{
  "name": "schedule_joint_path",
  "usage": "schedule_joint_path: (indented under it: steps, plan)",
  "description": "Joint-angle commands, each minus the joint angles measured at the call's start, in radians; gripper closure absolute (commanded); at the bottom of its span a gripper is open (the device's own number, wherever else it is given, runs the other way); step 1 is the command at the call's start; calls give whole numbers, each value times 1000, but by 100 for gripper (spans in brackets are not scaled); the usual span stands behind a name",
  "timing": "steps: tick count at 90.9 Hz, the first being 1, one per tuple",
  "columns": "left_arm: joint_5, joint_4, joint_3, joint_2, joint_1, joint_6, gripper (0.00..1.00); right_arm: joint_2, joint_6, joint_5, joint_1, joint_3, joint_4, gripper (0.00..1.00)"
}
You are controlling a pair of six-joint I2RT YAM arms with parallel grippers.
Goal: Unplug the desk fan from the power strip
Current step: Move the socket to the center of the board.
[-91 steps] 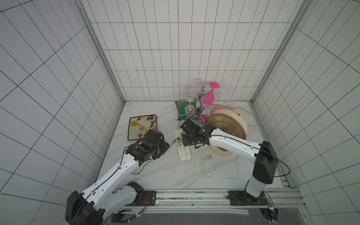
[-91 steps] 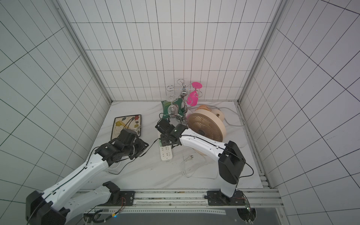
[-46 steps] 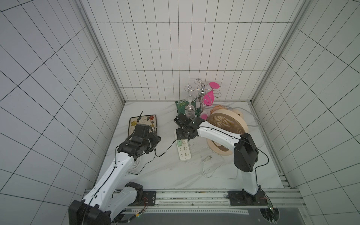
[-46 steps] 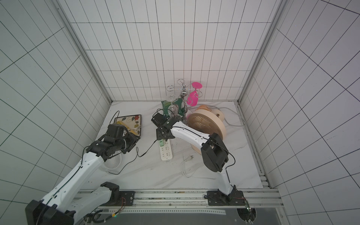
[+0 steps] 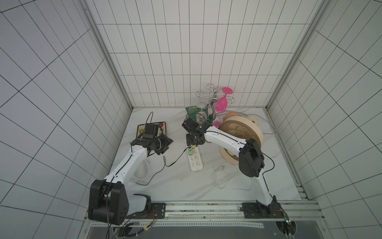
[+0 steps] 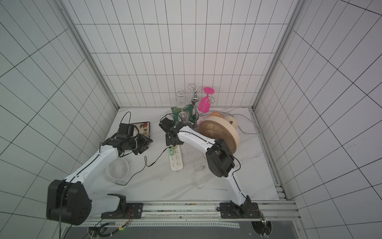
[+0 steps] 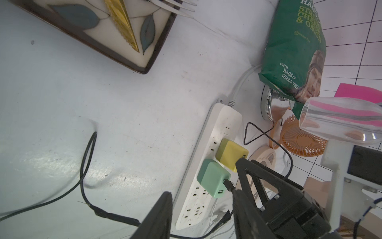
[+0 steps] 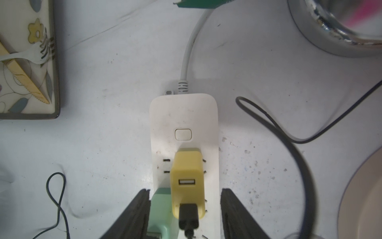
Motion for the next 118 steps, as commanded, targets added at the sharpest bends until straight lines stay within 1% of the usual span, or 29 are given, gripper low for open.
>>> schedule_joint_path:
  steps: [1,26,47,74,97,118]
  plan:
    - [31,48,15,24,21,30,51,36,-1,11,-18,30,-45,47]
    - [58,62,36,91,29,50,51,54,-21,-28,-19,36,-45,55]
    - [72,57,54,116,31,67,51,65,-19,-48,-15,40,-44,68]
    - [79,59,27,106,31,75,51,72,-35,-52,14,67,-65,83]
    - [94,99,-26,124,33,96,51,44,-53,-72,69,67,-76,87]
    - [162,186,-79,164,32,136,49,17,-58,-95,96,36,-76,87]
